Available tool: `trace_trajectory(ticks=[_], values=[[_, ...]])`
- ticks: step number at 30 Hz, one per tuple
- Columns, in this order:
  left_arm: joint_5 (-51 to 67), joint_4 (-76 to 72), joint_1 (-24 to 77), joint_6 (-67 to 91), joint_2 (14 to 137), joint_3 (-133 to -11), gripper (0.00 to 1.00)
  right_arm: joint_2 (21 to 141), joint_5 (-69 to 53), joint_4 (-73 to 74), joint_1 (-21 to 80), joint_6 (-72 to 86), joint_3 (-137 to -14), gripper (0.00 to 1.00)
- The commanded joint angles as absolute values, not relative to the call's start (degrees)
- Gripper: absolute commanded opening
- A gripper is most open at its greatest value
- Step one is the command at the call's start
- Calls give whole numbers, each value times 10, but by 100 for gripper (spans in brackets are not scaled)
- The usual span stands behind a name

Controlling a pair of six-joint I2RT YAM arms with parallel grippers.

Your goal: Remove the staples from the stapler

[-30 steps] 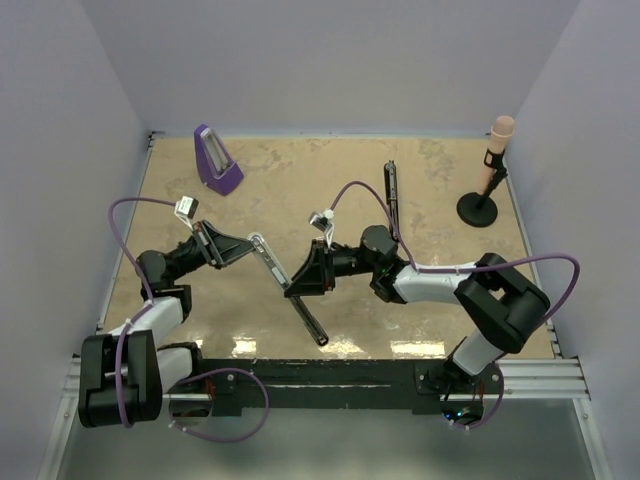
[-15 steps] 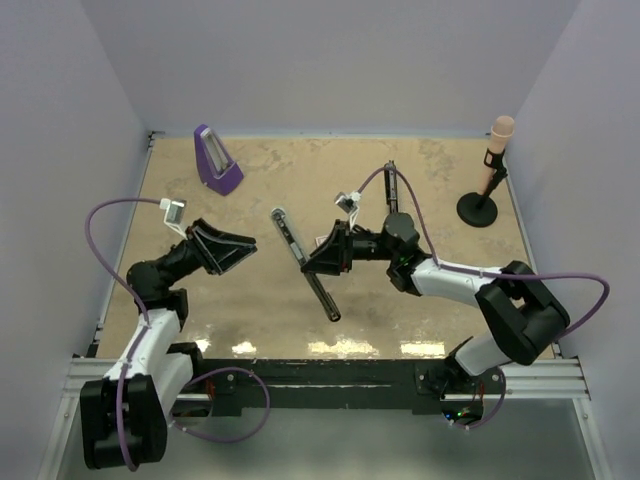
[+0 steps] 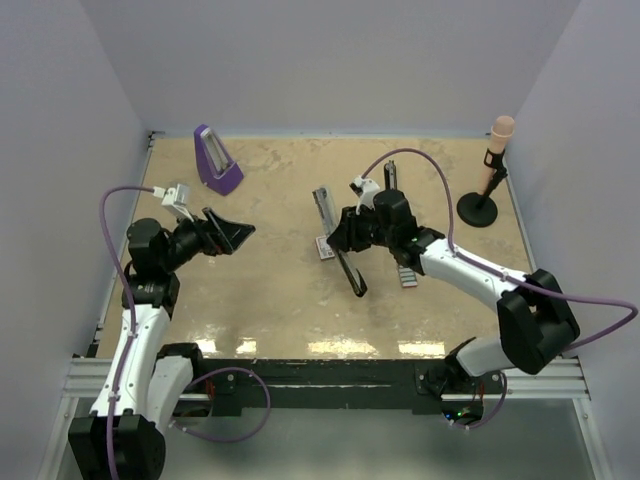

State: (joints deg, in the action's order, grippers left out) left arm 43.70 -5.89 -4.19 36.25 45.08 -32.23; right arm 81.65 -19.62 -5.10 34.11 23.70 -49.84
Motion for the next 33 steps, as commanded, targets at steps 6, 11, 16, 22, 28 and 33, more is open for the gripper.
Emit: trace_trajectory(ticks=[6, 11, 16, 22, 28, 33], values=[[269, 126, -38, 274, 403, -345, 100, 852, 114, 126, 346, 168, -581, 0], [264, 132, -38, 273, 397, -349, 100, 889, 215, 195, 373, 173, -616, 0], [257, 134, -38, 275, 389, -348, 100, 942, 312, 241, 438, 193, -665, 0], [244, 141, -38, 276, 379, -351, 100, 1022, 408, 319, 485, 232, -724, 0], [239, 143, -38, 279, 377, -352, 100, 1087, 498, 400, 533, 264, -778, 0], [235, 145, -37, 279, 374, -352, 100, 1124, 528, 436, 551, 283, -802, 0]])
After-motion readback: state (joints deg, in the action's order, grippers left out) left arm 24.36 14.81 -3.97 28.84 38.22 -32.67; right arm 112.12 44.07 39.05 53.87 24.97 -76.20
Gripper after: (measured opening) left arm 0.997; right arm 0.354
